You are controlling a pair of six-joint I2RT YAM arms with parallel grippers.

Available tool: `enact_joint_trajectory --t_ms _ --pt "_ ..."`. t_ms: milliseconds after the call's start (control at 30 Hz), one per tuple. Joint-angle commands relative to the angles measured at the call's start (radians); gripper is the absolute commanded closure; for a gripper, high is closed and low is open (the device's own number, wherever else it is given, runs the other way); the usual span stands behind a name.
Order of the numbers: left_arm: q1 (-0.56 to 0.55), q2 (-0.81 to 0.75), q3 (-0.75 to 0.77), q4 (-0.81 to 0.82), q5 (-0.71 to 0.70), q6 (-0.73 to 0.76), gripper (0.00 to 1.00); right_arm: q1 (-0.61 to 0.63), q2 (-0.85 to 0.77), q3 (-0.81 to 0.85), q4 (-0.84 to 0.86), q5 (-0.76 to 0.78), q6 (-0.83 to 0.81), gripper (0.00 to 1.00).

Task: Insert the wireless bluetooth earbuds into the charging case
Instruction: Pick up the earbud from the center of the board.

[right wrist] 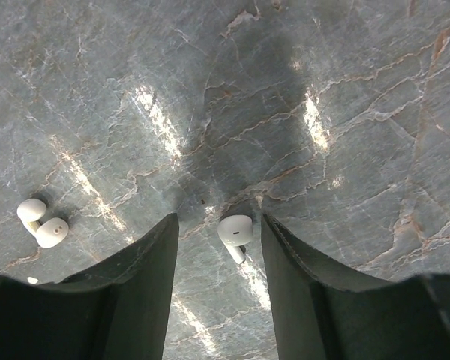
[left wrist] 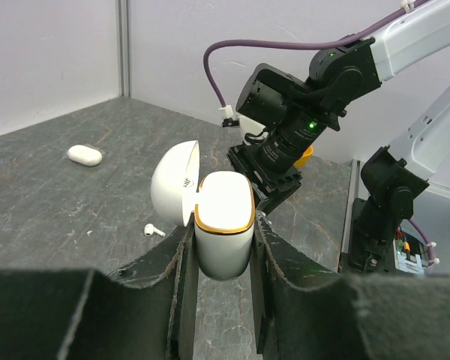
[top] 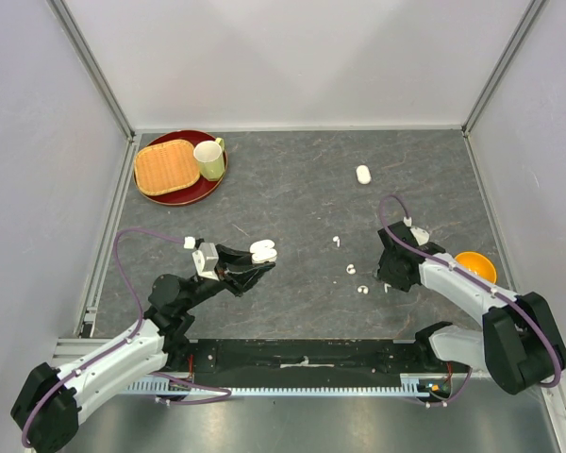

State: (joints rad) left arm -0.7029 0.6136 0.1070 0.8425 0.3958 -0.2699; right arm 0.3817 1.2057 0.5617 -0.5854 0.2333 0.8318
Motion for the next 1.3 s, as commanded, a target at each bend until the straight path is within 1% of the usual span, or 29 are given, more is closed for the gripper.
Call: enact_joint_trajectory --t_ms 0,100,200,467,533,700,767,1267 --pt "-0.003 0.0 0.005 0.026 0.005 0.029 0.98 -0.006 0.031 0.003 0.015 0.009 -0.036 0.46" --pt "-0.003 0.0 0.005 0.026 0.003 0.029 0.98 -0.006 0.031 0.021 -0.016 0.02 -0.037 0.46" --pt "-0.003 0.002 0.005 0.032 0.0 0.023 0.98 -0.006 0.019 0.024 -0.019 0.038 -0.036 0.46" --pt "-0.003 0.029 0.013 0.041 0.008 0.015 0.98 -0.006 0.041 0.024 -0.017 0.031 -0.04 0.49" --pt "-0.001 0.026 0.011 0.043 0.009 0.014 0.98 -0.006 0.041 0.023 -0.016 0.026 -0.043 0.51" --pt "-0.003 0.025 0.01 0.04 0.006 0.014 0.98 -0.006 0.035 0.02 -0.019 0.026 -0.039 0.52" --pt "-0.001 0.026 0.011 0.041 0.006 0.014 0.98 -0.006 0.029 0.017 -0.017 0.02 -0.036 0.55" --pt "-0.001 0.029 0.01 0.041 0.006 0.008 0.98 -0.006 0.009 -0.005 -0.017 0.029 0.0 0.57"
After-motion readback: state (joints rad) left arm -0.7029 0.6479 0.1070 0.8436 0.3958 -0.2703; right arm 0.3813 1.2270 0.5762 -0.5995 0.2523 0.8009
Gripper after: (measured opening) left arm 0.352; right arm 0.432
